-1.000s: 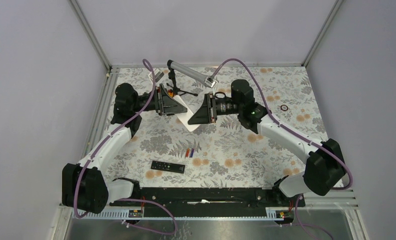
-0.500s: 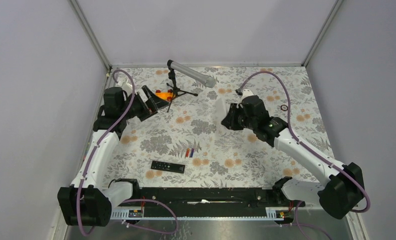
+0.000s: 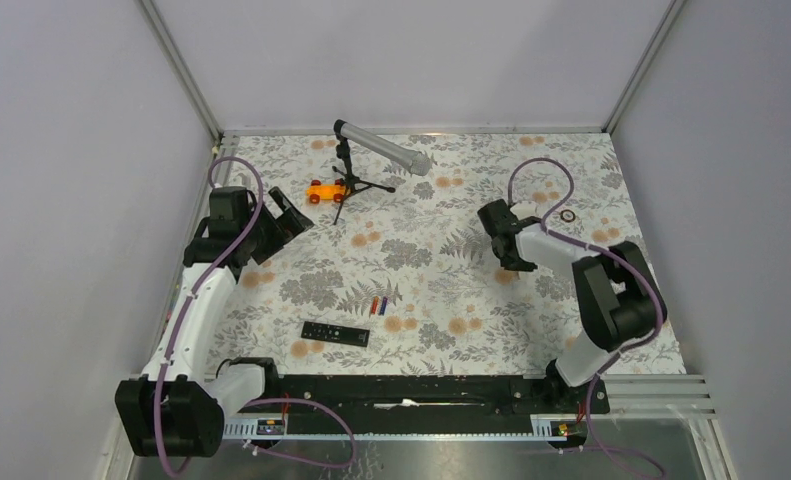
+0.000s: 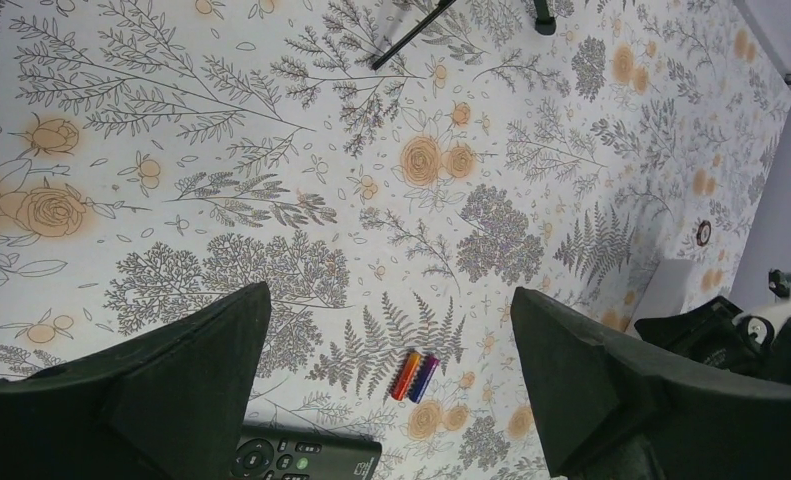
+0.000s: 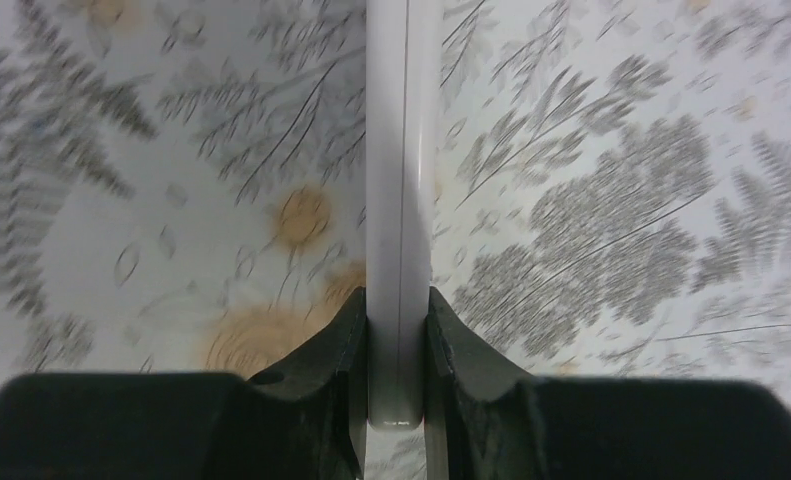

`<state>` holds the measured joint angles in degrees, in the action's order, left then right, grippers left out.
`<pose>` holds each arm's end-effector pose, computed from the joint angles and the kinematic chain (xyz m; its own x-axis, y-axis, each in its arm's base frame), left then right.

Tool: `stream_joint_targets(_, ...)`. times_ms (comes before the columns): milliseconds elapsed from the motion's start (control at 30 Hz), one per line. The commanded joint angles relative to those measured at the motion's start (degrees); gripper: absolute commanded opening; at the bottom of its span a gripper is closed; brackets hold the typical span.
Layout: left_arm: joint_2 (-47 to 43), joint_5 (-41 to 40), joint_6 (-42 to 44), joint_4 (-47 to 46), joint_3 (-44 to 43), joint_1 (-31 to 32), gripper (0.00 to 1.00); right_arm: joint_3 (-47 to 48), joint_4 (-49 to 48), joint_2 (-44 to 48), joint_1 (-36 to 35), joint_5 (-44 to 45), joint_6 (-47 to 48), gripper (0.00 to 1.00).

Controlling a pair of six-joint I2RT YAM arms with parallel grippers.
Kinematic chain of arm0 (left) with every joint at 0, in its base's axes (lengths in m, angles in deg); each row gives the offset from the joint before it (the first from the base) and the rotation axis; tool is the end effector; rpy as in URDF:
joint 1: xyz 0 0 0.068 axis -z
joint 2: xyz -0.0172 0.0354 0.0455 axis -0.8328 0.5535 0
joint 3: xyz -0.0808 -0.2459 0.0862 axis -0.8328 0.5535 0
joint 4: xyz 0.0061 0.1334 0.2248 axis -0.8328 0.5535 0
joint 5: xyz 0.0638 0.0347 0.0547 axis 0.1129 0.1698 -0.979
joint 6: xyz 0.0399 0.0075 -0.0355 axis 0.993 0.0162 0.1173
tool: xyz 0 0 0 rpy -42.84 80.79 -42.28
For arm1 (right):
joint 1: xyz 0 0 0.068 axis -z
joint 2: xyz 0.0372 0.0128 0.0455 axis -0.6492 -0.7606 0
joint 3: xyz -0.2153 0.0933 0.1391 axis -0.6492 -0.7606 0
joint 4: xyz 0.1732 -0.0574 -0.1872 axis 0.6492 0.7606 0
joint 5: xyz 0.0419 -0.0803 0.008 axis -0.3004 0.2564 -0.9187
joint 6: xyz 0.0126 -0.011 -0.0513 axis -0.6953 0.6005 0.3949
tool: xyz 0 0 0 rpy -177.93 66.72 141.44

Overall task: Load the batteries into the remote control
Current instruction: Place the remote control at the center of the board.

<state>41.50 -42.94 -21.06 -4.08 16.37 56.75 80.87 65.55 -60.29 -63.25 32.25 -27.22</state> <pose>0.2222 -0.0088 0.2931 -0.6307 -0.5851 -0.5097 -0.2754 0.7828 -0.5580 0.2769 0.0954 0.1648 -0.8300 0.0590 -0.5547 0.2543 0.9251 -0.2821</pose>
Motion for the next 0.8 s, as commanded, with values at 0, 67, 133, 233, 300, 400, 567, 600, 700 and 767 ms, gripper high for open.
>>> stream_joint_targets(0, -1.65, -2.55, 0.73, -0.71, -0.68, -0.27, 0.99, 4.92, 2.52, -8.55, 0.35, 9.92, 1.37, 0.00)
stream_joint_targets(67, -1.88, -2.49, 0.66, -0.71, -0.70, -0.32, 0.99, 6.87, 2.77, -10.60, 0.35, 9.54, 1.75, 0.00)
stream_joint_targets(133, -2.01, -2.35, 0.70, -0.57, -0.82, -0.27, 0.99, 8.16, 3.24, -11.40, 0.35, 7.24, 2.04, 0.02)
stream_joint_targets(233, -2.18, -2.48, 0.70, -0.19, -1.03, -0.27, 0.99, 8.92, 3.08, -10.48, 0.35, 2.60, 2.80, 0.49)
stream_joint_targets(300, -2.35, -3.09, 0.67, 0.16, -1.26, -0.89, 0.99, 8.85, 2.86, -7.97, 0.35, -1.87, 3.46, 0.72)
stream_joint_targets(400, -2.52, -4.33, 0.83, 1.38, -1.93, -1.65, 0.99, 8.72, 2.58, -2.22, 0.35, -9.46, 5.56, 0.82)
stream_joint_targets(567, -3.51, -7.94, 1.51, 3.74, -3.78, -2.11, 0.99, 4.24, -3.77, 10.29, -1.86, -32.64, 10.13, 0.83)
stream_joint_targets(600, -3.82, -8.73, 1.62, 4.20, -4.07, -2.21, 0.99, 2.13, -7.20, 12.33, -3.68, -37.31, 10.50, 0.82)
stream_joint_targets(700, -4.65, -10.68, 1.36, 4.85, -4.77, -2.50, 0.99, -3.85, -15.07, 17.49, -14.63, -43.51, 13.35, 0.83)
stream_joint_targets(767, -5.18, -11.40, 0.79, 5.00, -4.92, -2.60, 0.99, -6.11, -20.72, 18.88, -22.85, -44.64, 14.15, 0.84)
